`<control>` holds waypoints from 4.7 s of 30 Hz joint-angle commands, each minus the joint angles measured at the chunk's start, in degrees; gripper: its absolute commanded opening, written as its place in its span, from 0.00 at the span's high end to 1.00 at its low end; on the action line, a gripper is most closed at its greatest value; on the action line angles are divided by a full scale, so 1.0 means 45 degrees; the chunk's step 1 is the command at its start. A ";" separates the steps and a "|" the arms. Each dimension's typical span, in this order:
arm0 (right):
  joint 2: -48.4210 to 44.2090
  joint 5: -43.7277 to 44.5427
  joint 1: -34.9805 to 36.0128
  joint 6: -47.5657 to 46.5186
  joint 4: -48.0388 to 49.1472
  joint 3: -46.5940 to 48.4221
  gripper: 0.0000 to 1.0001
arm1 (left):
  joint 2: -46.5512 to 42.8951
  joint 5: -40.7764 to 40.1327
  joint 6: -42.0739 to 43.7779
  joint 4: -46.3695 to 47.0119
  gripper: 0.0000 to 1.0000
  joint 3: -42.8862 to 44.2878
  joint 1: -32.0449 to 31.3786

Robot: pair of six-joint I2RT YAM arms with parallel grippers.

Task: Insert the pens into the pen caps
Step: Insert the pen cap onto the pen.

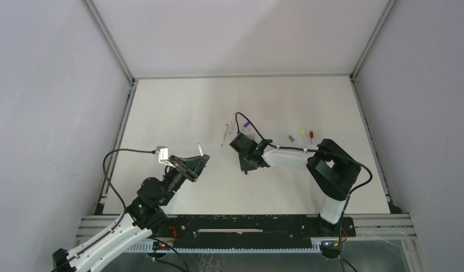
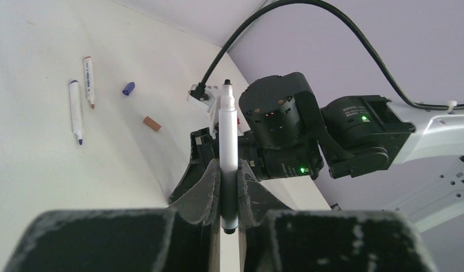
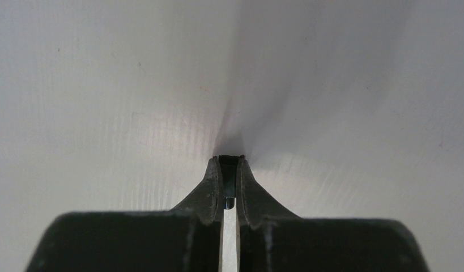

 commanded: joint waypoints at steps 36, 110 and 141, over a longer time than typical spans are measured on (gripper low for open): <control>-0.9277 -1.8162 -1.1783 0.7070 1.6085 0.3065 1.00 | 1.1749 0.3789 0.5296 0.4379 1.00 1.1566 -0.4653; -1.0205 -1.7094 -1.0322 0.9171 1.6054 0.0857 1.00 | 1.2939 0.3322 0.5808 0.5248 1.00 1.3000 -0.5409; -1.0215 -1.6956 -0.9992 0.9457 1.5977 0.0875 1.00 | 1.2666 0.2204 0.5933 0.5477 1.00 1.2677 -0.5387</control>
